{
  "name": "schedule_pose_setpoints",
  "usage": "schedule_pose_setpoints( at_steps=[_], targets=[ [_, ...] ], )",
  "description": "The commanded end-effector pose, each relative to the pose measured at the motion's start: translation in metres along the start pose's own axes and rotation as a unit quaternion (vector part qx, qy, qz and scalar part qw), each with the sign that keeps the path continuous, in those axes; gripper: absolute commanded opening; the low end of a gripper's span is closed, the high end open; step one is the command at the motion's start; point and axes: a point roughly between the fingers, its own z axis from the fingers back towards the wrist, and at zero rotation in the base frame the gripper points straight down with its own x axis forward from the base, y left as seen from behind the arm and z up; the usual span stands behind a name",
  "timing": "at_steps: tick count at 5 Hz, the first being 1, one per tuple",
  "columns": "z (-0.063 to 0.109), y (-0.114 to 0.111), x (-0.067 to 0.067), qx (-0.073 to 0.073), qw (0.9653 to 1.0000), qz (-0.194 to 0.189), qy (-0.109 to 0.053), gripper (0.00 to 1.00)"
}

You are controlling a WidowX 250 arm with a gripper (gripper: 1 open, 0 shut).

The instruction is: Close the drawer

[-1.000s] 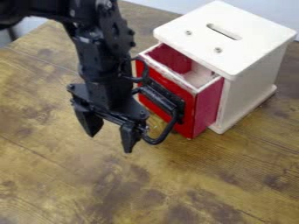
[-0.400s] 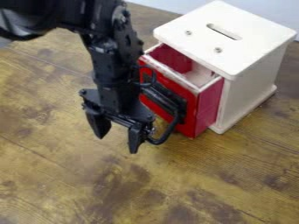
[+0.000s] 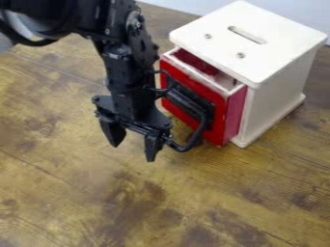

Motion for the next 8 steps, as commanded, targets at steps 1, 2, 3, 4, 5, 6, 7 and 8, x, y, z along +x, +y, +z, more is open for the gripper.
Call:
schedule_pose_setpoints(
  at_steps=[1,2,3,4,5,6,7,8],
  targets=[
    [0.013,0.003,0.022,0.002,0.9995,0.005,-0.030,1.00],
    [0.011,0.002,0.035,0.003,0.9996,0.004,-0.026,1.00],
    [0.013,0.001,0.038,0.003,0.9996,0.001,-0.028,1.00],
    [0.011,0.001,0.036,0.003,0.9997,0.002,-0.026,1.00],
    [0.010,0.001,0.035,0.003,0.9997,0.003,-0.023,0.00],
    [0.010,0.001,0.033,0.004,0.9998,0.005,-0.018,0.00],
    [0.012,0.003,0.032,0.004,0.9998,0.007,-0.017,0.00],
    [0.013,0.005,0.032,0.005,0.9998,0.010,-0.018,0.00]
  ],
)
